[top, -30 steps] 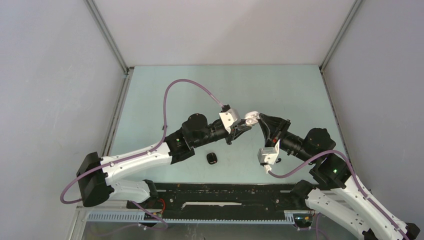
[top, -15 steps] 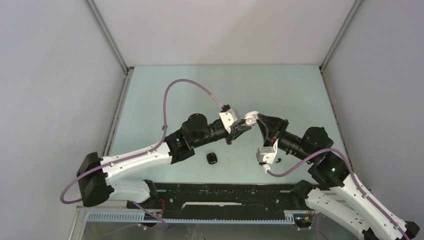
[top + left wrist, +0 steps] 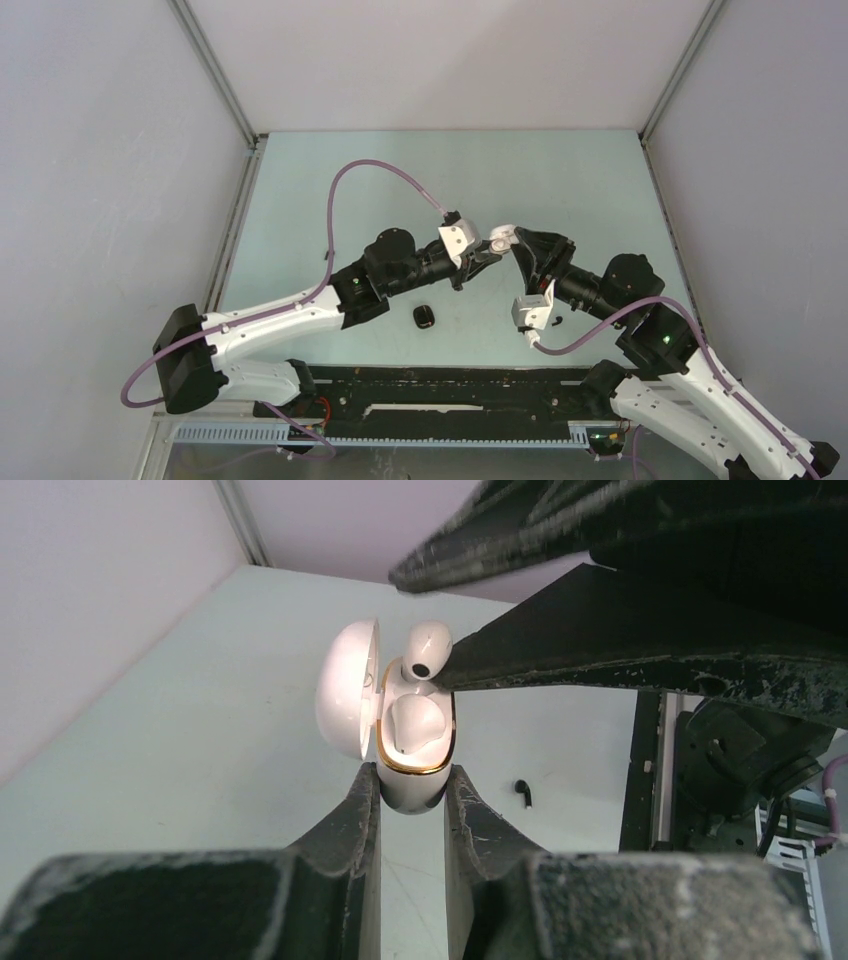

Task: Insert the wireless bluetooth earbuds into the charging case
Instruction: Place the earbud in the charging case.

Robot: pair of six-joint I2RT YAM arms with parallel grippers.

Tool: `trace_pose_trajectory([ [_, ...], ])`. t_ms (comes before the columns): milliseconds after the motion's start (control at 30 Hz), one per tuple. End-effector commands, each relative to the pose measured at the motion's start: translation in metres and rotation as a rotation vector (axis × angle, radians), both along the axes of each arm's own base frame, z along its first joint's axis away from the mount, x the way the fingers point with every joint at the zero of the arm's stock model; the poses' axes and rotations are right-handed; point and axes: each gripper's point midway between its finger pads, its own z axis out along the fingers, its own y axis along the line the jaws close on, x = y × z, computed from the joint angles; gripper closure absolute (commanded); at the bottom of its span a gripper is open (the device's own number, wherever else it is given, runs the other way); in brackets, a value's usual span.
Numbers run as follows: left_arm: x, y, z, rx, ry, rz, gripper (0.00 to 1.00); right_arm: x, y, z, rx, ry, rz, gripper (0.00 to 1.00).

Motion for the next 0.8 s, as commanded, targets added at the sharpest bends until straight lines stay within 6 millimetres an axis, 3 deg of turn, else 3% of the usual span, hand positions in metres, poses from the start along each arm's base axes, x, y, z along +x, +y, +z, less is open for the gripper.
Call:
trace_pose_trajectory([
  [0, -0.002, 0.003, 0.032, -0.093, -0.069, -0.004, 1.00, -0.002, 0.002, -0.015, -0.013, 0.095, 0.002, 0.56],
  [200, 0.000, 0.003, 0.027, -0.087, -0.070, 0.003, 1.00, -0.003, 0.002, -0.002, 0.001, 0.242, -0.025, 0.42],
  [300, 0.002, 0.004, 0.025, -0.086, -0.066, 0.009, 1.00, -0.010, 0.001, 0.003, -0.011, 0.335, -0.022, 0.26],
  [400, 0.002, 0.004, 0.024, -0.085, -0.066, 0.011, 1.00, -0.020, -0.003, -0.005, -0.044, 0.440, -0.028, 0.12],
  [567, 0.004, 0.003, 0.020, -0.078, -0.063, 0.011, 1.00, -0.035, -0.016, -0.029, -0.133, 0.596, -0.058, 0.02],
  [767, 0.001, 0.001, 0.012, -0.064, -0.054, -0.007, 1.00, -0.044, -0.030, -0.022, -0.056, 0.780, -0.093, 0.00],
])
